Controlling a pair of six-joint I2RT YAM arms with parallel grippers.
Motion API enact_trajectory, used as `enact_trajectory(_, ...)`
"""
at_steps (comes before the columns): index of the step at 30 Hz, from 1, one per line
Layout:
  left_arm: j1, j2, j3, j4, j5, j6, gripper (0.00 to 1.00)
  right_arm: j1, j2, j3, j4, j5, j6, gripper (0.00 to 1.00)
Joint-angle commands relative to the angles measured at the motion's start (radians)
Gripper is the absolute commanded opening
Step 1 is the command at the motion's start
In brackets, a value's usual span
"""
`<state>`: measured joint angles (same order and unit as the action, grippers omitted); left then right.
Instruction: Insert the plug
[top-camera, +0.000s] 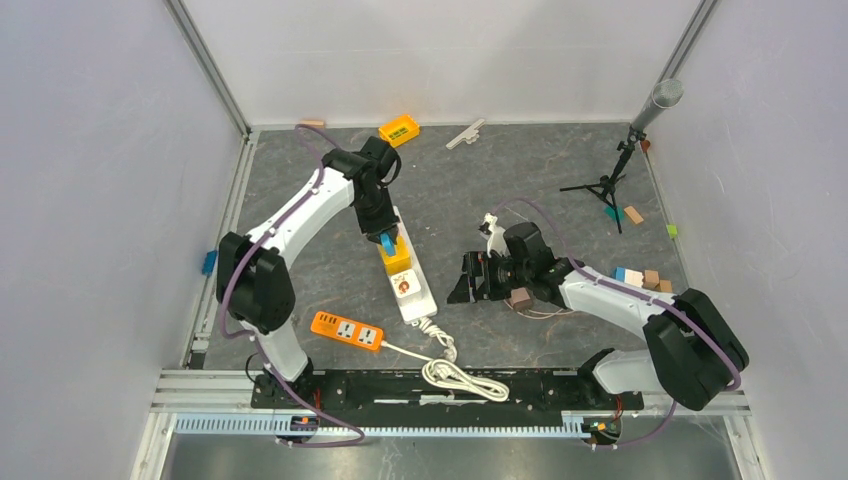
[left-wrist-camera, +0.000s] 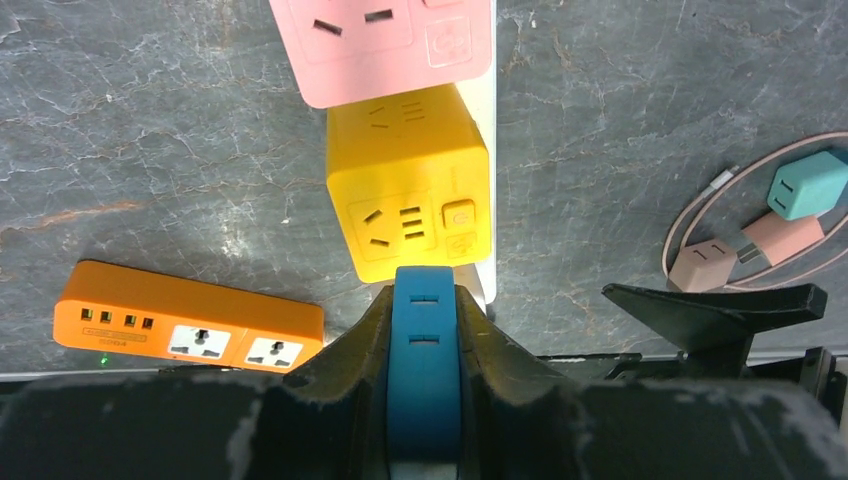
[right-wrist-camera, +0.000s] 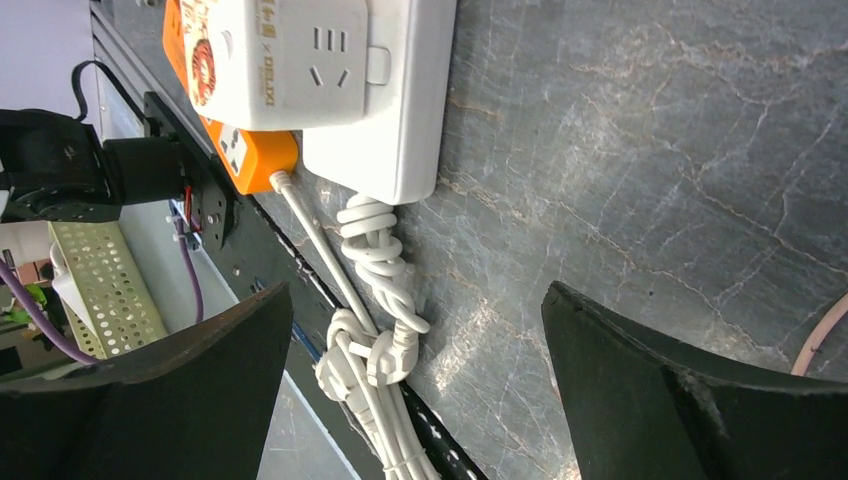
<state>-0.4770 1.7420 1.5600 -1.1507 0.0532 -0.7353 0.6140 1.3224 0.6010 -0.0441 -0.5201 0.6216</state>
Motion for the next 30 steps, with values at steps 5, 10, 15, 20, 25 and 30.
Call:
enact_trajectory(5, 0.005, 0.049, 0.048, 0.009, -0.016, -0.061, 0.02, -0.004, -0.028, -0.012, -0.009, 0.005, -0.031, 0.98)
enact_trajectory(10, 0.005, 0.06, 0.05, 0.034, -0.014, -0.05, 0.02, -0.004, -0.025, -0.006, -0.016, 0.006, -0.033, 0.98)
enact_trajectory(15, 0.004, 0.069, 0.058, 0.032, -0.04, -0.029, 0.02, -0.003, -0.025, -0.006, -0.019, 0.006, -0.035, 0.98)
enact_trajectory(20, 0.003, 0.076, 0.044, 0.034, -0.043, -0.032, 0.02, -0.004, -0.021, -0.004, -0.019, 0.007, -0.036, 0.98)
enact_trajectory(25, 0.004, 0.082, 0.033, 0.042, -0.05, -0.02, 0.02, -0.004, -0.017, 0.002, -0.02, 0.006, -0.038, 0.98)
enact_trajectory(30, 0.005, 0.073, 0.015, 0.067, -0.05, -0.021, 0.02, -0.003, -0.014, 0.005, -0.023, 0.005, -0.04, 0.98)
